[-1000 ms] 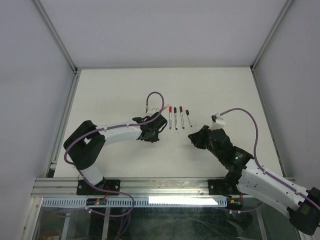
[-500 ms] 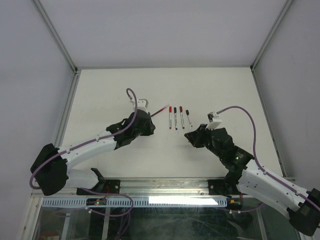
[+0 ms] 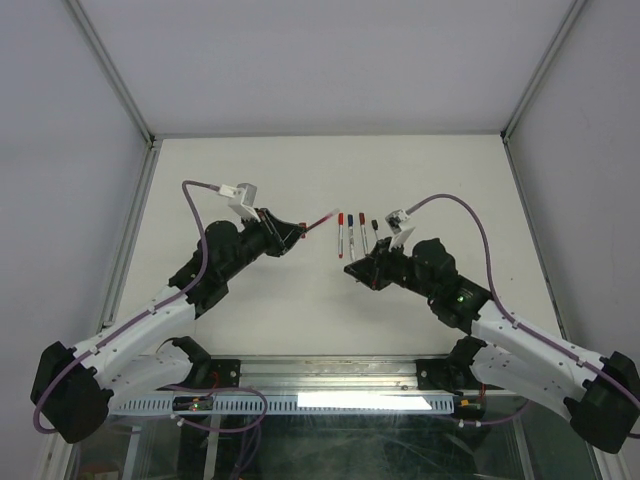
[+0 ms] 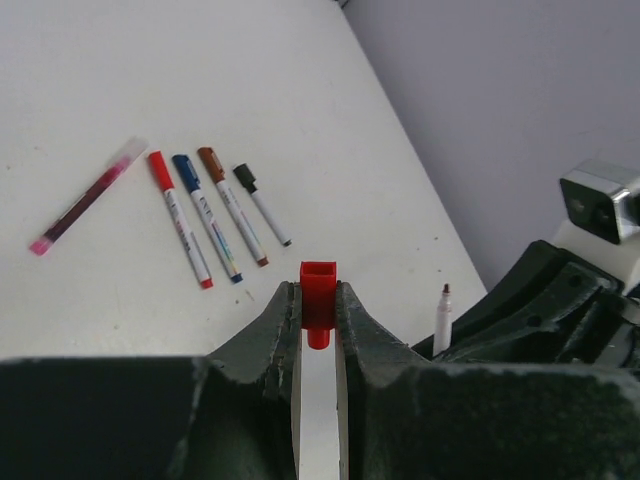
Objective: Insert the pens into the pen caps
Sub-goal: Insert the pen cap onto the pen.
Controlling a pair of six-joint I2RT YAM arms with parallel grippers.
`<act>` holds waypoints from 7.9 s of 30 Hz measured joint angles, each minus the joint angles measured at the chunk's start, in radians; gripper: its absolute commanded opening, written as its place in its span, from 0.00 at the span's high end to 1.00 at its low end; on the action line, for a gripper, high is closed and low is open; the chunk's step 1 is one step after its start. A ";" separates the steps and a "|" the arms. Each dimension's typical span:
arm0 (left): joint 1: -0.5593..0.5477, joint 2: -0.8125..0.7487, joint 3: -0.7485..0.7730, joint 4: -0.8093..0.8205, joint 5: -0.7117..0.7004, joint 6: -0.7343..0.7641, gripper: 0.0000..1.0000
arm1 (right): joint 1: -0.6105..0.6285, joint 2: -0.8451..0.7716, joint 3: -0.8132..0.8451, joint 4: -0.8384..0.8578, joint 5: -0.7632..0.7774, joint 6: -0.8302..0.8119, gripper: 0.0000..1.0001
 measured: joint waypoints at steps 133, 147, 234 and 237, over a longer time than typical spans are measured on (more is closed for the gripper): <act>0.050 -0.027 -0.084 0.523 0.382 -0.227 1.00 | 0.270 0.209 0.180 0.306 0.180 -0.076 1.00; 0.057 -0.024 -0.084 0.535 0.373 -0.218 1.00 | 0.276 0.227 0.225 0.247 0.220 -0.149 1.00; 0.055 0.028 -0.032 0.471 0.382 -0.183 0.44 | 0.260 0.270 0.264 0.156 -0.009 -0.147 1.00; 0.055 0.028 -0.032 0.471 0.382 -0.183 0.45 | 0.260 0.269 0.264 0.152 0.013 -0.143 1.00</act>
